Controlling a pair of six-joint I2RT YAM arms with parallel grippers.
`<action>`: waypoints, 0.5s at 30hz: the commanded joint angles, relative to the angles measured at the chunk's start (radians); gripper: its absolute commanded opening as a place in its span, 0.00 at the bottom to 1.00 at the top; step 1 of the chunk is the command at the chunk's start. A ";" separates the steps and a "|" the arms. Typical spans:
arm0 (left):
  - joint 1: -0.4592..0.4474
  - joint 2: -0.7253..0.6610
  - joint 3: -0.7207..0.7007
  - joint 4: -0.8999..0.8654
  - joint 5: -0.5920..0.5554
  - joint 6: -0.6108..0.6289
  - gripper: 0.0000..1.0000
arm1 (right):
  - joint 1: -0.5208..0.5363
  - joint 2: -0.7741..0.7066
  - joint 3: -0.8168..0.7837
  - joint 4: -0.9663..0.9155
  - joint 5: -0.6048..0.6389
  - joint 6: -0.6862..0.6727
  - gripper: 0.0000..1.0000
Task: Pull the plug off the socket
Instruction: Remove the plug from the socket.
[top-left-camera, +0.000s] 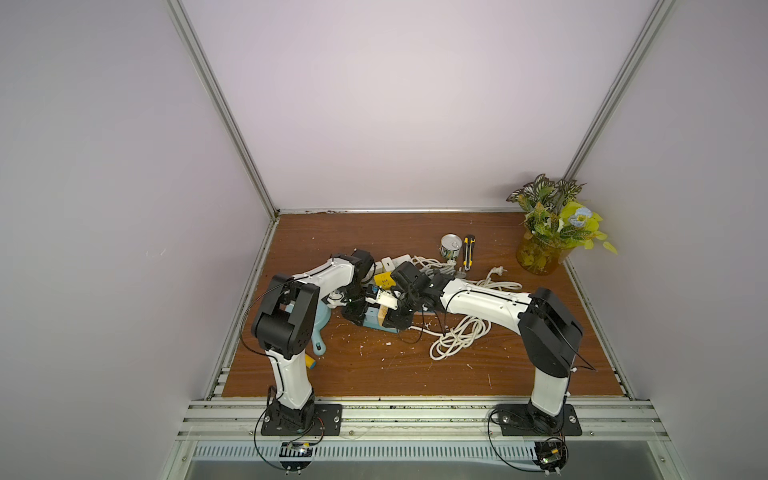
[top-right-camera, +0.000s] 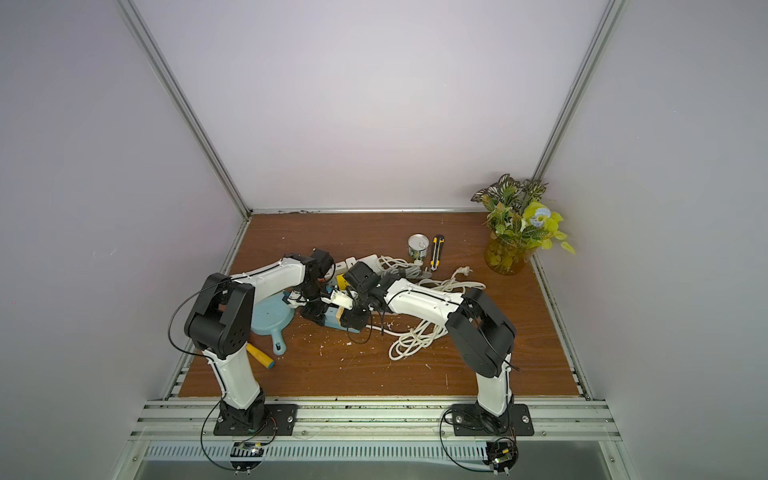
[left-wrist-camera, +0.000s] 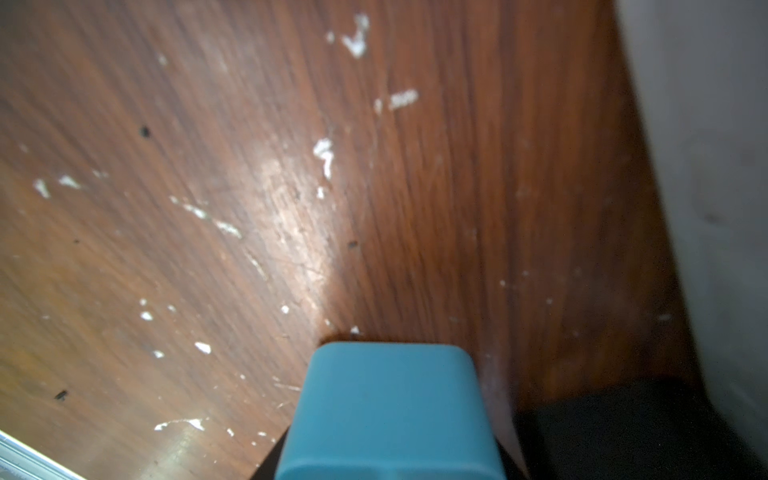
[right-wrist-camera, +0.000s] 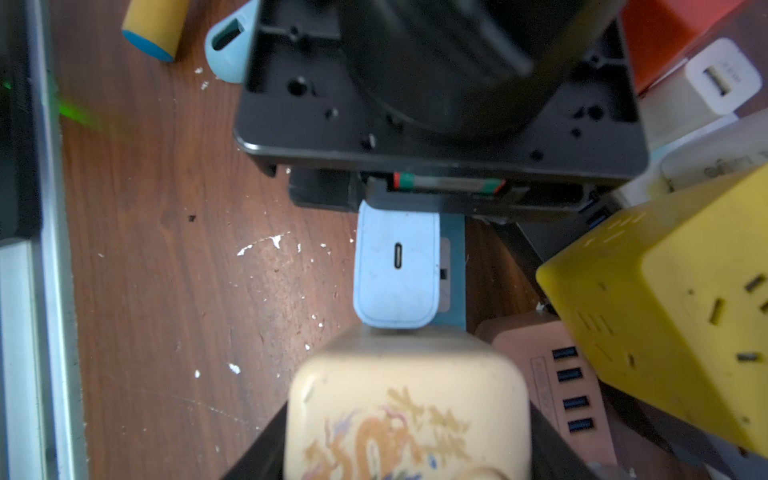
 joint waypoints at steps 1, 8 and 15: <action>0.016 0.160 -0.093 0.013 -0.228 -0.001 0.01 | 0.012 -0.179 0.019 0.001 0.065 -0.031 0.07; 0.016 0.160 -0.083 0.013 -0.238 0.008 0.01 | 0.034 -0.112 0.068 -0.107 0.116 -0.062 0.05; 0.016 0.167 -0.077 0.013 -0.241 0.019 0.01 | 0.042 -0.092 0.136 -0.184 0.033 -0.021 0.07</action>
